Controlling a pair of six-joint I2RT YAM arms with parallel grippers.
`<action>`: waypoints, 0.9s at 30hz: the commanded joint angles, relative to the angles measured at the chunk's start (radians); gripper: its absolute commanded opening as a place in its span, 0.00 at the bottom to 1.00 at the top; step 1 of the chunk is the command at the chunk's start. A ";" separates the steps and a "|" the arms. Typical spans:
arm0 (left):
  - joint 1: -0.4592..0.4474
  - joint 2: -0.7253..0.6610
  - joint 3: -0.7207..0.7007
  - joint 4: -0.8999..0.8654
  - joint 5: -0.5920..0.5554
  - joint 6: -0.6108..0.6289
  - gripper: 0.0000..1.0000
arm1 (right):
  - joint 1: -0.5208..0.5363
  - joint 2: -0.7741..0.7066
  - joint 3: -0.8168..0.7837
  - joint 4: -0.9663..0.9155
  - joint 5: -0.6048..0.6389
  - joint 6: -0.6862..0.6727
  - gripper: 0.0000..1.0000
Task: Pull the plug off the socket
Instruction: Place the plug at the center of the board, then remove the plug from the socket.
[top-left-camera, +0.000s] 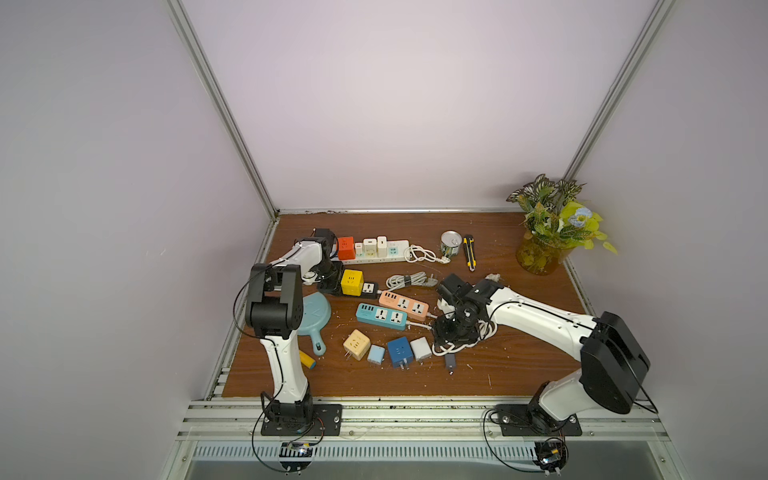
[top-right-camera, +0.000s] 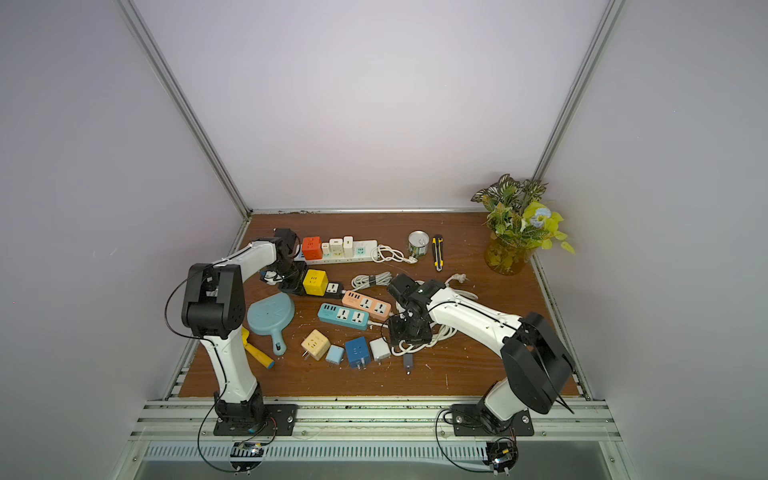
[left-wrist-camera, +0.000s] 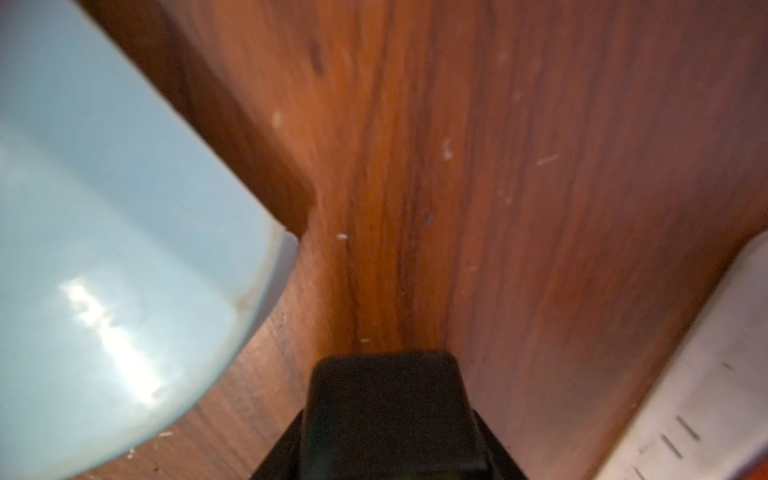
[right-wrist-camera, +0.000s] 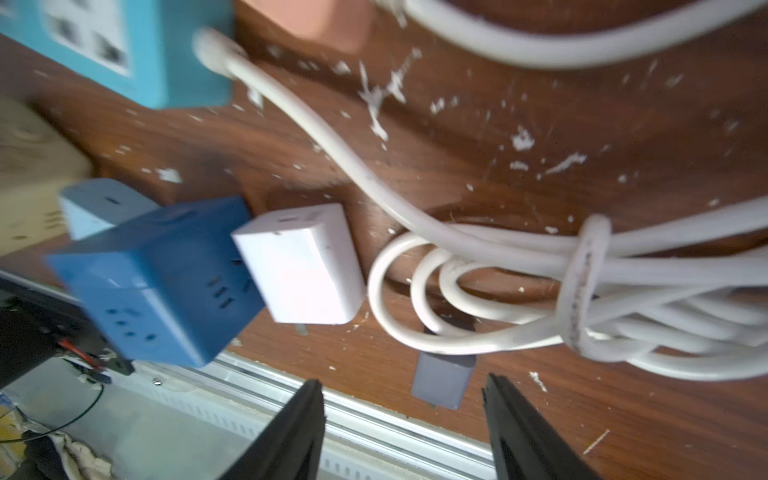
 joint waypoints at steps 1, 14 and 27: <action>-0.009 0.084 -0.046 -0.061 -0.105 0.019 0.16 | 0.006 -0.025 0.084 0.079 0.082 -0.129 0.71; -0.008 0.099 -0.045 -0.070 -0.082 0.022 0.16 | 0.037 0.476 0.485 0.710 -0.153 -0.949 0.99; -0.010 0.123 -0.024 -0.092 -0.061 0.032 0.16 | 0.086 0.777 0.713 0.806 -0.170 -1.010 0.99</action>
